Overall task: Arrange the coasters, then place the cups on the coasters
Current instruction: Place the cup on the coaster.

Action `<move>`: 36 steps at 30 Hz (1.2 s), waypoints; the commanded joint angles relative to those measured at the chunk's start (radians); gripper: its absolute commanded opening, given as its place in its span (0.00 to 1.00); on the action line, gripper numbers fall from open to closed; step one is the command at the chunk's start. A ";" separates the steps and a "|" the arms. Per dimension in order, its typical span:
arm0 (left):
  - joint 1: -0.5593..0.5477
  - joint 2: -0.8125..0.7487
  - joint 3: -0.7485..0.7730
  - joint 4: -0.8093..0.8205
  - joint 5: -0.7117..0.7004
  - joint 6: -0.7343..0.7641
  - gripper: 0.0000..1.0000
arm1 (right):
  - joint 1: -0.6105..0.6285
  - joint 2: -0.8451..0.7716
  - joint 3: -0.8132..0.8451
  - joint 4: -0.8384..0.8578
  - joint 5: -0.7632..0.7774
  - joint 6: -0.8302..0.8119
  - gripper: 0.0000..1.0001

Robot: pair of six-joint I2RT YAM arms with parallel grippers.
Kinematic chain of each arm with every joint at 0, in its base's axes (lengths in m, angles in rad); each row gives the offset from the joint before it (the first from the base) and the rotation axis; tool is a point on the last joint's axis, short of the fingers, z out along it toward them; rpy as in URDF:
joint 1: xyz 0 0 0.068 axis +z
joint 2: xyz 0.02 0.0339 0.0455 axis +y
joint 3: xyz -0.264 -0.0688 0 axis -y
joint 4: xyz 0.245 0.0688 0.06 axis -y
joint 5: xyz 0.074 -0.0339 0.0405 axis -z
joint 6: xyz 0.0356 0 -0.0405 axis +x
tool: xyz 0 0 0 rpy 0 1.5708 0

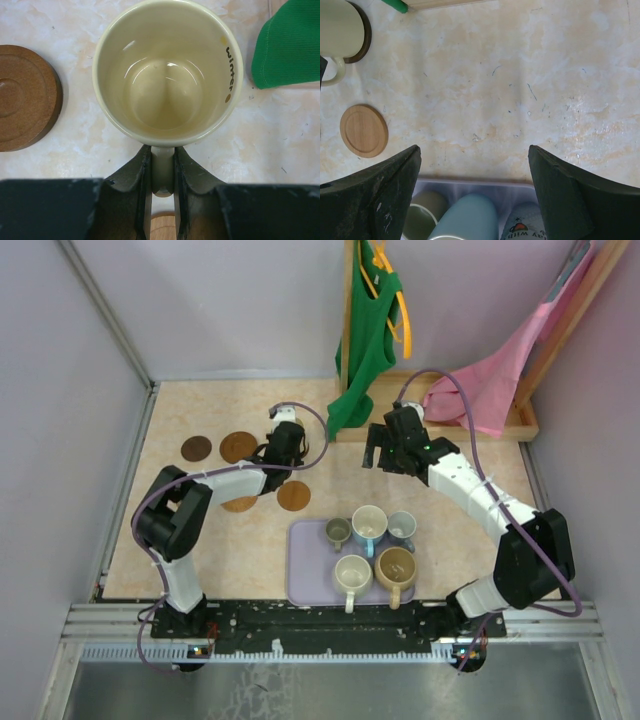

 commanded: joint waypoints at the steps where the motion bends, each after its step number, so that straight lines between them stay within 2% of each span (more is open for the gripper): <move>1: 0.005 -0.004 0.023 0.050 -0.027 -0.023 0.00 | -0.005 0.002 0.053 0.028 -0.003 -0.014 0.89; 8: 0.005 -0.001 0.023 0.022 -0.032 -0.039 0.00 | -0.006 -0.004 0.047 0.029 -0.007 -0.012 0.89; 20: 0.002 -0.005 0.023 -0.013 -0.034 -0.057 0.14 | -0.006 -0.017 0.036 0.029 -0.011 -0.007 0.88; 27: -0.003 -0.003 0.023 -0.024 -0.038 -0.053 0.16 | -0.007 -0.027 0.027 0.031 -0.015 0.001 0.89; 30: -0.006 -0.004 0.024 -0.030 -0.043 -0.052 0.20 | -0.007 -0.034 0.021 0.032 -0.015 0.002 0.89; 36: -0.011 -0.004 0.024 -0.040 -0.051 -0.048 0.21 | -0.007 -0.048 0.007 0.033 -0.015 0.006 0.89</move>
